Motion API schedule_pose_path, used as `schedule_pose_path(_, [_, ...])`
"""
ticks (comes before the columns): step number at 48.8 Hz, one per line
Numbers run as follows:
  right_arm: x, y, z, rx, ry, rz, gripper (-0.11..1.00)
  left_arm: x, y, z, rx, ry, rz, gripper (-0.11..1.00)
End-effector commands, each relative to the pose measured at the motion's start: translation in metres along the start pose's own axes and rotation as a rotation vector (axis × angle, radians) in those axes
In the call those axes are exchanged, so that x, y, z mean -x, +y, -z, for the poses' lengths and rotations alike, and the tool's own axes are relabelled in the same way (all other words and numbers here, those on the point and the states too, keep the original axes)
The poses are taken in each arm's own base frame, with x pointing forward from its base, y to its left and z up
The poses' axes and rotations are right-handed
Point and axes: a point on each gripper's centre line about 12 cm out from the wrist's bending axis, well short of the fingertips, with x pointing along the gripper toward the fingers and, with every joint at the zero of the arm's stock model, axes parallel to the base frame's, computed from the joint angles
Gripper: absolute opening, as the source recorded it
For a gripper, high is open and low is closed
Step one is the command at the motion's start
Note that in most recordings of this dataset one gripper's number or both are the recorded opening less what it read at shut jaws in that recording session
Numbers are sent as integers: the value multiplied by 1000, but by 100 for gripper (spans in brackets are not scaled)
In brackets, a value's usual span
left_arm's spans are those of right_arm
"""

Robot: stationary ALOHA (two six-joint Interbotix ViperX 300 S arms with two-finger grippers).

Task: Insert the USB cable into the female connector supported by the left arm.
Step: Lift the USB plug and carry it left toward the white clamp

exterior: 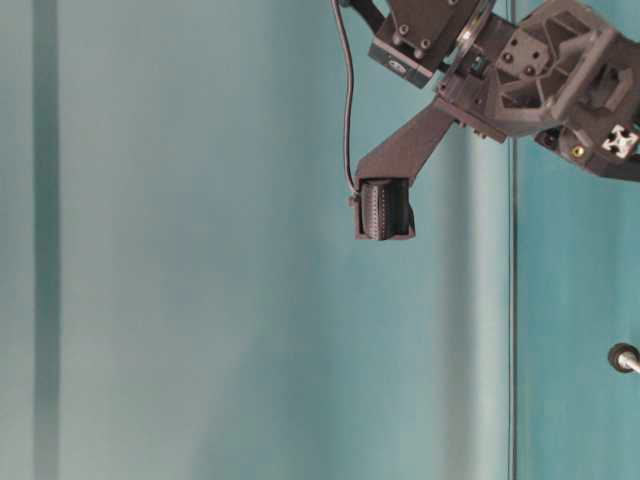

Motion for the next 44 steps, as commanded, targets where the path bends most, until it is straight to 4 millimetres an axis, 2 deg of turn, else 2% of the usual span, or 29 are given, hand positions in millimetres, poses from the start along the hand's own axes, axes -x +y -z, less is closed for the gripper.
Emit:
schedule_pose_path(1, [4,13,1,31,2,-19,22,0,4,-3,-7,-22,-20,94])
schedule_pose_path(18, [43,12,-19,155,59,48,22,-5,9,-7,-3,-121,-59,94])
schedule_pose_path(24, [53,12,-30,178,96,83,22,-15,7,1,-6,-96,-52,94])
schedule_pose_path(36, [54,16,-52,194,79,101,22,-39,4,18,-93,-48,-43,94])
schedule_pose_path(44, [53,19,-61,192,71,101,22,-54,4,21,-92,-81,-54,93])
